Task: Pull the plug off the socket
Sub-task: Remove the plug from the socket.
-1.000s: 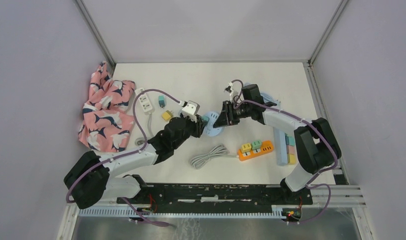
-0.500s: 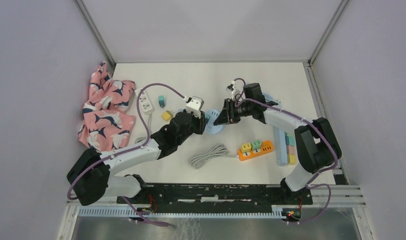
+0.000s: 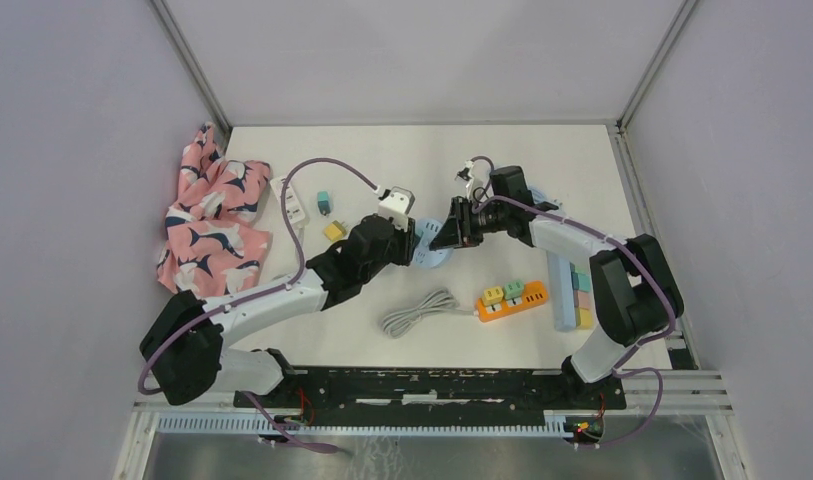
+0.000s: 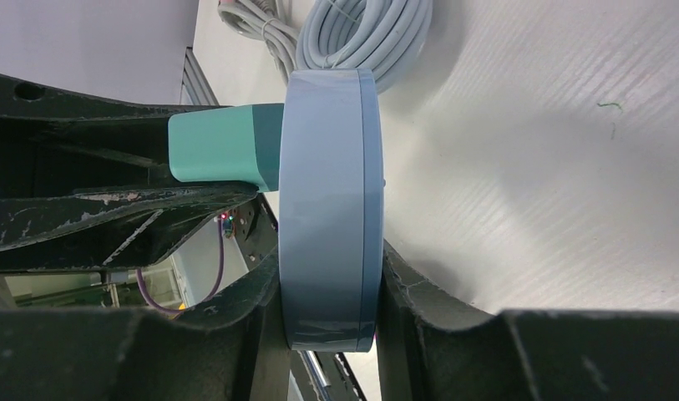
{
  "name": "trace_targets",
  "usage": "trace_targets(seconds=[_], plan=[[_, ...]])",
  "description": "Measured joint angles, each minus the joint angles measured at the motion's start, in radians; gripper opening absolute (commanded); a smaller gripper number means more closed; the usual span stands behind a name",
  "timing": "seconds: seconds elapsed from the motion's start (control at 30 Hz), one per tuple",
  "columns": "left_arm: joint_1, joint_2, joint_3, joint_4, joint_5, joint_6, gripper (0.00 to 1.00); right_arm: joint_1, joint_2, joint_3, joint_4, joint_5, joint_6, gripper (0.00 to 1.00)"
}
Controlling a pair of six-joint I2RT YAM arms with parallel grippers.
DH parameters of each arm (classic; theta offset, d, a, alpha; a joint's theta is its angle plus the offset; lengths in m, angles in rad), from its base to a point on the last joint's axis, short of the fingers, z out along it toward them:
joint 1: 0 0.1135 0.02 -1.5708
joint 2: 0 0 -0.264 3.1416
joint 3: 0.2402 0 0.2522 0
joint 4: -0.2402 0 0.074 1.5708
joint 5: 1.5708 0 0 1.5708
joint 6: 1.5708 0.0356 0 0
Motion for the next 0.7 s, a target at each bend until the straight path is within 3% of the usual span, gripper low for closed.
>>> trace_targets(seconds=[0.27, 0.7], plan=[[0.016, 0.031, 0.052, -0.061, 0.011, -0.009, 0.03, -0.009, 0.0, 0.0, -0.001, 0.009, 0.005, 0.0], [0.042, -0.108, -0.134, 0.105, 0.085, -0.047, 0.03, 0.013, 0.0, 0.0, 0.001, -0.015, 0.007, 0.0]])
